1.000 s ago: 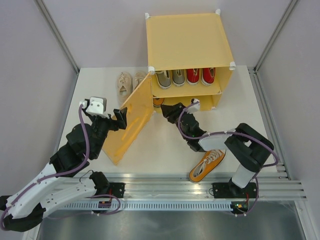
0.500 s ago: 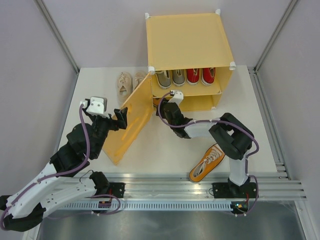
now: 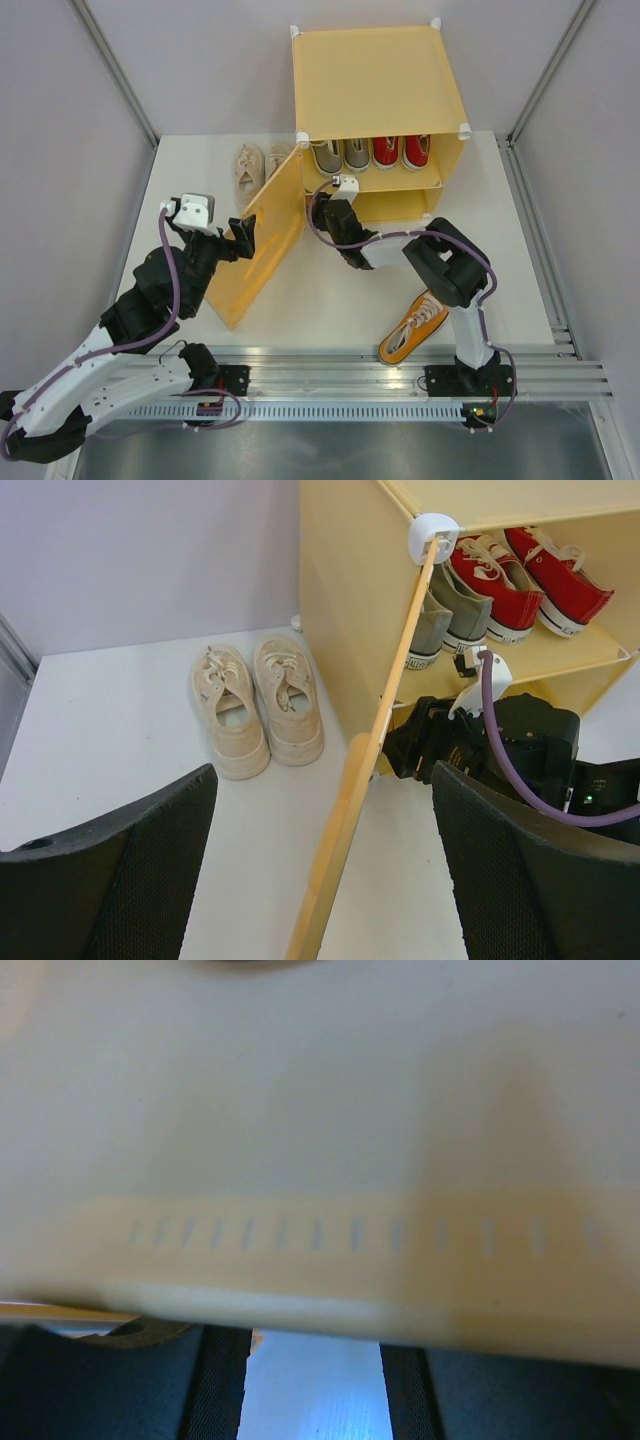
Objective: Place and organize the shoes in the shoe cabinet
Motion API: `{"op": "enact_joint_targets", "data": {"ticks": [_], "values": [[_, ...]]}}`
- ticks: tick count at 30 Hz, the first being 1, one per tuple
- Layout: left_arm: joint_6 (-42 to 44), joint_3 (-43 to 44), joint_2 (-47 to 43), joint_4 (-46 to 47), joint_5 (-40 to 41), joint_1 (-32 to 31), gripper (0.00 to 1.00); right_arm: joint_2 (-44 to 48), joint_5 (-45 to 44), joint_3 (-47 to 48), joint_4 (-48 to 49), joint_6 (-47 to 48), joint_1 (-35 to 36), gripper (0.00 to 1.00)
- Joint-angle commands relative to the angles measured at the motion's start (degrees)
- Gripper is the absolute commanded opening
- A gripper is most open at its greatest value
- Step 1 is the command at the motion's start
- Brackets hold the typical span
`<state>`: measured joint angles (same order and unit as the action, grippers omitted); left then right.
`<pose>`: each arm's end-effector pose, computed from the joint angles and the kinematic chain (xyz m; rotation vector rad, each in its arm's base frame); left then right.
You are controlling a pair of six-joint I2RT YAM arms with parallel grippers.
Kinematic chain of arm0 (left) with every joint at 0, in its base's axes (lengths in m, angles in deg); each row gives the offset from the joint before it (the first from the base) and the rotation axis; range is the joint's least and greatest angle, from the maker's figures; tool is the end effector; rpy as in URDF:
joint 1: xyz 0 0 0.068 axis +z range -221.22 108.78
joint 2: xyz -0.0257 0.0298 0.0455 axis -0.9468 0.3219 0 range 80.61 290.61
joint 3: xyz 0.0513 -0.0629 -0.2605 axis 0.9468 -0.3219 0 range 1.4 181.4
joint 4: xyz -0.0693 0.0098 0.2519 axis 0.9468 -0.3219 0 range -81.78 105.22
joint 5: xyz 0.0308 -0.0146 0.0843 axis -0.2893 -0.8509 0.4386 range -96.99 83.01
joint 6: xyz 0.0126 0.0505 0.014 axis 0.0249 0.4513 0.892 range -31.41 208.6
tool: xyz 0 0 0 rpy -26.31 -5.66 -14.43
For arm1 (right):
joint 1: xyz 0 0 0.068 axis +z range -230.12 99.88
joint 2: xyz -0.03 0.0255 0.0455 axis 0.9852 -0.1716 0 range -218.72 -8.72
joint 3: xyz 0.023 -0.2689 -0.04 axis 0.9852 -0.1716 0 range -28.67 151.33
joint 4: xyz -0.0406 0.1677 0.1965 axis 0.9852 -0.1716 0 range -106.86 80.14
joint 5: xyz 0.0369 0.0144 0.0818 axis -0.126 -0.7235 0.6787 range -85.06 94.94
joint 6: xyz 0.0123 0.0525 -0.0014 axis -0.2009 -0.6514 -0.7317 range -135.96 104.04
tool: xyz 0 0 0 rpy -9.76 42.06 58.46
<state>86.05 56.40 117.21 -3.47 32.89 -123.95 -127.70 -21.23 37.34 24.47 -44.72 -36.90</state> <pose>0.0926 -0.0839 0.4046 0.1443 1.5718 -0.2080 0.3342 0.2925 0.1511 0.0738 1.8830 0.4348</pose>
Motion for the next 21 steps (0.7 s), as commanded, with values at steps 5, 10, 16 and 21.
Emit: {"op": "enact_joint_targets", "data": {"ticks": [5,10,16,21], "values": [[-0.4,0.5,0.7,-0.6,-1.9,0.3,0.90,-0.5,1.1,-3.4,13.9,0.3,-0.4,0.54],[-0.5,0.6,0.9,-0.6,-2.0,0.3,0.90,-3.4,1.4,-0.1,14.0,-0.2,-0.2,0.57],[-0.6,0.7,0.9,-0.7,-2.4,0.3,0.90,-4.9,-0.9,2.1,13.3,0.5,1.0,0.62],[-0.7,0.8,0.8,-0.9,-2.7,0.3,0.90,-6.2,-5.2,3.8,12.6,-0.1,1.3,0.63]]}}
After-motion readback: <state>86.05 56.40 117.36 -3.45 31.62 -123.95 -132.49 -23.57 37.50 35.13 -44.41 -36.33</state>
